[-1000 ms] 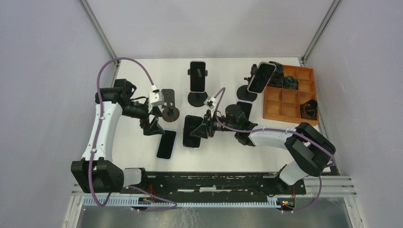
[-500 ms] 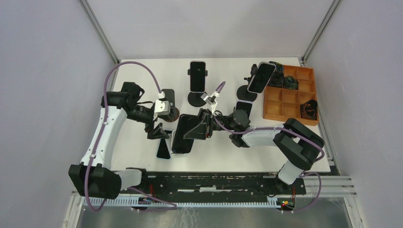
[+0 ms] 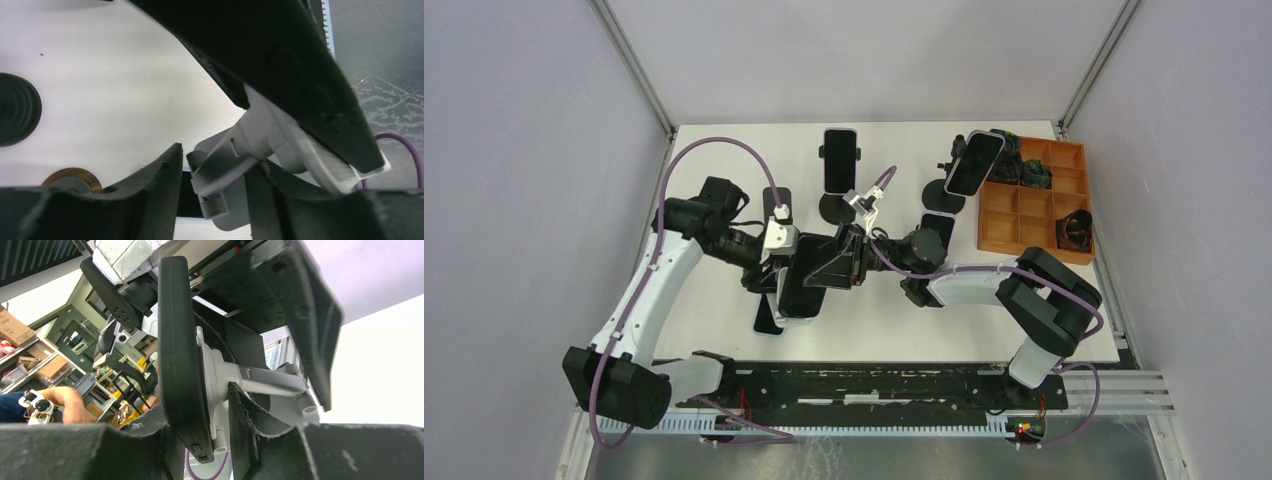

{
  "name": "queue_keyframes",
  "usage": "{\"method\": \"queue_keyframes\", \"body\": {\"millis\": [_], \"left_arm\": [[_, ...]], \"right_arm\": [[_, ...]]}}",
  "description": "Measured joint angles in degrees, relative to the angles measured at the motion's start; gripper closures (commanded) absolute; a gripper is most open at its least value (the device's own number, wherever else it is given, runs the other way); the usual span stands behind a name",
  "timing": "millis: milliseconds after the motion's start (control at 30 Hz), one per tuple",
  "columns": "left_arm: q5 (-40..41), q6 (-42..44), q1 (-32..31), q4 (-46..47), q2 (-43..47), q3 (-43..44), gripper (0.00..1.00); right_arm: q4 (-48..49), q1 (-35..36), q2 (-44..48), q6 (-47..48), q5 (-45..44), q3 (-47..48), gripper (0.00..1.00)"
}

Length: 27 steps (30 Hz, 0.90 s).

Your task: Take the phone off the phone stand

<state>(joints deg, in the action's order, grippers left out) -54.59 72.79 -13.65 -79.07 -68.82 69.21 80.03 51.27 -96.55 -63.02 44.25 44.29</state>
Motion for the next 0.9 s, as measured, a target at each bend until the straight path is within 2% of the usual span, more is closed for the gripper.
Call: {"method": "queue_keyframes", "body": {"millis": [167, 267, 467, 567, 700, 900], "left_arm": [[0.57, -0.02, 0.07, -0.04, 1.05, 0.07, 0.77], [1.73, 0.87, 0.04, -0.24, 2.12, 0.24, 0.97], [3.1, 2.29, -0.15, -1.36, 2.16, 1.05, 0.98], [3.5, 2.36, -0.33, -1.29, 2.08, 1.29, 0.98], [3.41, 2.36, -0.92, -0.66, 2.08, 1.31, 0.98], [4.39, 2.34, -0.96, 0.37, 2.1, 1.31, 0.98]], "right_arm": [[-0.61, -0.15, 0.0, 0.22, -1.18, -0.04, 1.0], [-1.33, -0.46, 0.02, -0.2, -1.77, -0.09, 0.97], [-2.08, -0.57, 0.26, -0.48, -2.75, -0.2, 0.95], [-1.97, -0.66, 0.55, -0.94, -3.48, -0.94, 0.86], [0.11, -1.11, 0.98, -2.73, -4.9, -2.93, 0.86], [2.97, -2.47, 1.33, -6.43, -5.97, -5.55, 0.8]]}}
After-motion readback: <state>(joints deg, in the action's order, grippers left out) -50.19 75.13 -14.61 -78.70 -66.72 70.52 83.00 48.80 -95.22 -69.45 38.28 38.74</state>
